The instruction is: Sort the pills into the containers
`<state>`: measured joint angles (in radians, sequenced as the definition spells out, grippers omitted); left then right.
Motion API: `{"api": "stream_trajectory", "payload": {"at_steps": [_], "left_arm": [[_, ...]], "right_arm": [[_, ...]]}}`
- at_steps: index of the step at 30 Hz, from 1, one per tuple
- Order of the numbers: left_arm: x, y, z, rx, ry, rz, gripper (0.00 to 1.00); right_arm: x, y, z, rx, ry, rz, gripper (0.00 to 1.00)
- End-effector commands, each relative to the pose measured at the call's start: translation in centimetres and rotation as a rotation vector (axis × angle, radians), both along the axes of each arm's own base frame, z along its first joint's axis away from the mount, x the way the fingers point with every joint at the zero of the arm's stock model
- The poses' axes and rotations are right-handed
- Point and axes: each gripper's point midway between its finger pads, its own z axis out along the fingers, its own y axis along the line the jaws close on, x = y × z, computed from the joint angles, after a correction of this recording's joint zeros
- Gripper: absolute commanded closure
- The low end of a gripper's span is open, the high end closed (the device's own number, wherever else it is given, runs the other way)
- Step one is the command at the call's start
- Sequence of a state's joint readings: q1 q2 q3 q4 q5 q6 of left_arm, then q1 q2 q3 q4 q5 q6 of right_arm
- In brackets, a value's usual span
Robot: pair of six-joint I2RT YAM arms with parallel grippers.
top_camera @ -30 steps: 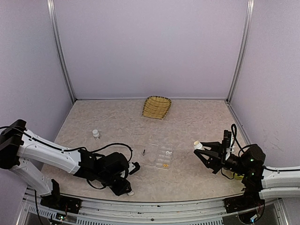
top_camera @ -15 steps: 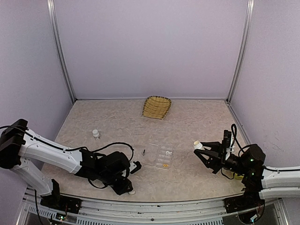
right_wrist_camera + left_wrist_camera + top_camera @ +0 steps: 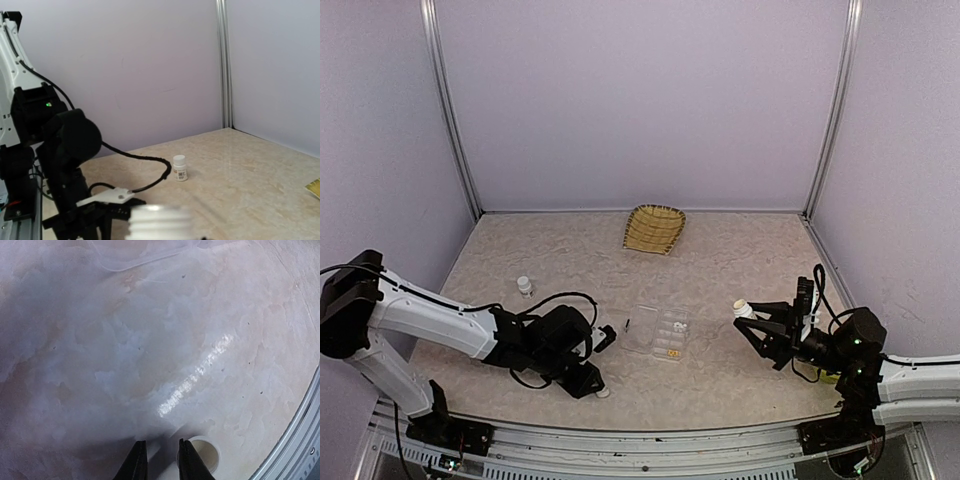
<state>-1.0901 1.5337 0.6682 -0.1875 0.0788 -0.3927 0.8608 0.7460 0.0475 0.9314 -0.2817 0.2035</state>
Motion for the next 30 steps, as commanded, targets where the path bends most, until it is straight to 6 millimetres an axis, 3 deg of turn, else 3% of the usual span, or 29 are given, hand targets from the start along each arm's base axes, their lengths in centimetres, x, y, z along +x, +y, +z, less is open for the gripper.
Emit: {"api": "stream_trajectory", "payload": {"at_steps": [1, 14, 26, 30], "left_arm": [[0.1, 2.3, -2.8, 0.074, 0.045, 0.037, 0.77], [2.7, 0.6, -4.6, 0.017, 0.070, 0.088, 0.81], [4.7, 0.2, -4.3, -0.106, 0.103, 0.173, 0.85], [5.0, -0.3, -3.3, -0.152, 0.088, 0.184, 0.82]], "right_arm": [[0.4, -0.2, 0.0, 0.000, -0.002, -0.025, 1.00], [0.4, -0.4, -0.1, 0.004, -0.001, -0.028, 1.00], [0.3, -0.5, 0.0, 0.009, -0.003, -0.029, 1.00], [0.2, -0.6, 0.1, 0.012, -0.005, -0.028, 1.00]]}}
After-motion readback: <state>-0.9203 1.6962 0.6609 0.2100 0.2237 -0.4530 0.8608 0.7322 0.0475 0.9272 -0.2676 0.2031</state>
